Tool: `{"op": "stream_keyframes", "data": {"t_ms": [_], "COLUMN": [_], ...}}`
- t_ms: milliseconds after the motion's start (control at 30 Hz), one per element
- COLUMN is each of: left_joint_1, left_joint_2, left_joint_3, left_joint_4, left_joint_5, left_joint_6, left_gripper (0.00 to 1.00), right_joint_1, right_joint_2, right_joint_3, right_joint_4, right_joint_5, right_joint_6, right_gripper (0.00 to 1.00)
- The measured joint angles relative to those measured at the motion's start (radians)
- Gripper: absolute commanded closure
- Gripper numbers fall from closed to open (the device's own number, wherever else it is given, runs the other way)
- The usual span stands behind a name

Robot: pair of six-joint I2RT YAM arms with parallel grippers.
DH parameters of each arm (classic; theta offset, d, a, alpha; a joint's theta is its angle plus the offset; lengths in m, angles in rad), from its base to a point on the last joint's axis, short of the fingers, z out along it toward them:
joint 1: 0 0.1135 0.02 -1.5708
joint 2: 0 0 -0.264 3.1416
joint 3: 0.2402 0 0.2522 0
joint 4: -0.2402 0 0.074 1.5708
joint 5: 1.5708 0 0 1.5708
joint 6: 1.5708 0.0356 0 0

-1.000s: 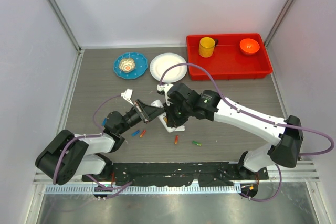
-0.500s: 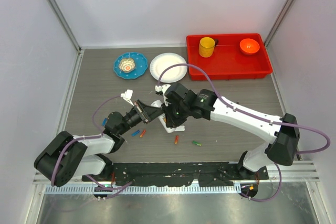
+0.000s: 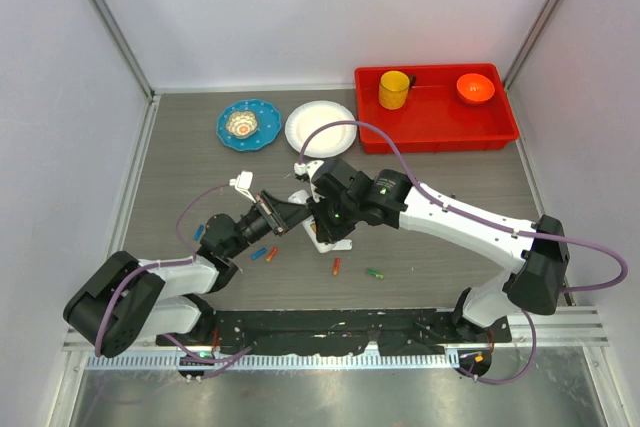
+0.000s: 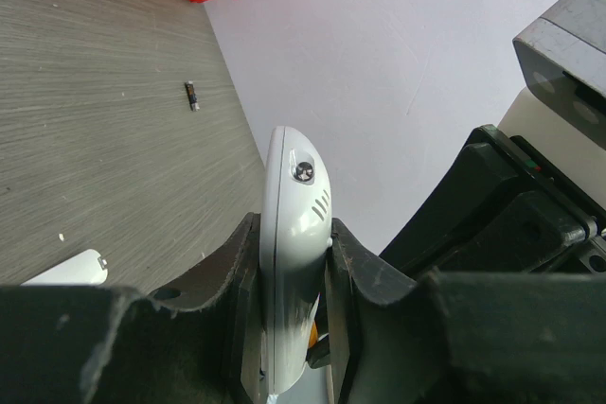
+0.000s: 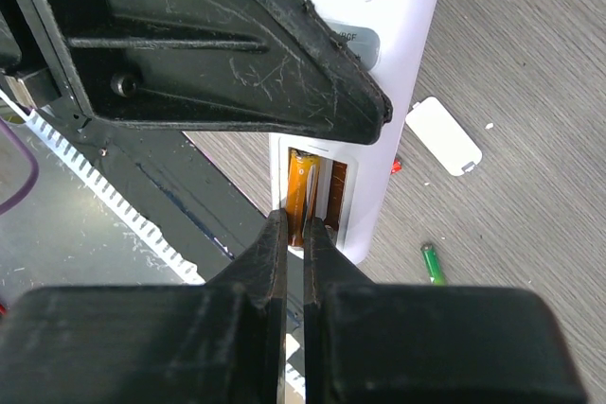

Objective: Load the batteries into the remote control

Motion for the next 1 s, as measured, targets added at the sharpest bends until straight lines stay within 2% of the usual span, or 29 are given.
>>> {"op": "stream_keyframes", "data": {"t_ms": [533,1000], "left_joint_1": [-0.033,-0.043], "left_joint_2": [0.0,0.0], "left_joint_3": [-0.004,-0.011], "left_joint_4": [-0.007,-0.008], "left_joint_5": [-0.063,-0.092], "left_joint_6": [0.025,0.031], "left_gripper": [1.0,1.0], "right_joint_1": [0.0,0.0], "right_joint_2": [0.02,0.031], "right_joint_3": [0.006,0.008], "right_joint_4": [-0.006,-0.005], "right_joint_5": [0.004,0.005], "right_joint_6": [0.026,0.035], "right_gripper": [0.98,0.79]}}
